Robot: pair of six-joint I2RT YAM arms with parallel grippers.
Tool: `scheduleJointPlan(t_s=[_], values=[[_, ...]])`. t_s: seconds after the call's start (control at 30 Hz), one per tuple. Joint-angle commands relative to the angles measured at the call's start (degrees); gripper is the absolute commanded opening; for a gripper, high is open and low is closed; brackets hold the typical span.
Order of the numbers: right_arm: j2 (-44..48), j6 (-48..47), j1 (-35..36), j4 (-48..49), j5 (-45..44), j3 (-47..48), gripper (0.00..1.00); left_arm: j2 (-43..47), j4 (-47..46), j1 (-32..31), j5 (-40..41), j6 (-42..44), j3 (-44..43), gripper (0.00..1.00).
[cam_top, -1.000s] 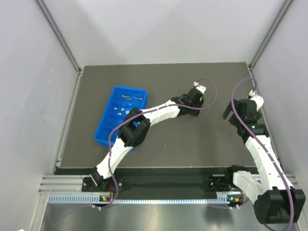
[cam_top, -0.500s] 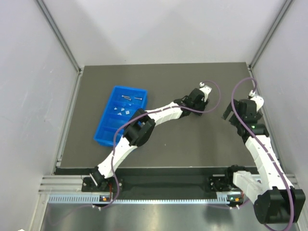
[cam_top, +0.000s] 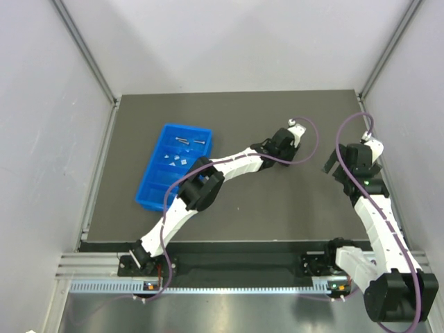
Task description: Sort the screws and nuts into containers
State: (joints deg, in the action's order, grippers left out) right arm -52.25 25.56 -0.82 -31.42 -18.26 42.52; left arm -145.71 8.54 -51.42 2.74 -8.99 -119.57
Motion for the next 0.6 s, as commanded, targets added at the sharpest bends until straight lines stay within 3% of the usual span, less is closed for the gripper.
scheduleJointPlan(t_s=[0.0, 0.3, 0.53, 0.57], values=[[1.01, 0.01, -0.59, -0.13, -0.81, 2.74, 1.0, 1.04, 4.65, -0.26, -1.25, 1.17, 2.85, 0.36], [0.39, 0.19, -0.59, 0.13, -0.28, 2.39, 1.0, 1.48, 4.74, -0.52, -0.72, 1.96, 4.26, 0.33], [0.22, 0.1, -0.59, 0.3, -0.28, 2.65, 1.0, 0.51, 4.12, -0.52, -0.9, 1.61, 4.17, 0.17], [0.22, 0.19, -0.59, 0.22, -0.28, 2.65, 1.0, 0.43, 4.03, -0.52, -0.81, 1.44, 4.26, 0.12]])
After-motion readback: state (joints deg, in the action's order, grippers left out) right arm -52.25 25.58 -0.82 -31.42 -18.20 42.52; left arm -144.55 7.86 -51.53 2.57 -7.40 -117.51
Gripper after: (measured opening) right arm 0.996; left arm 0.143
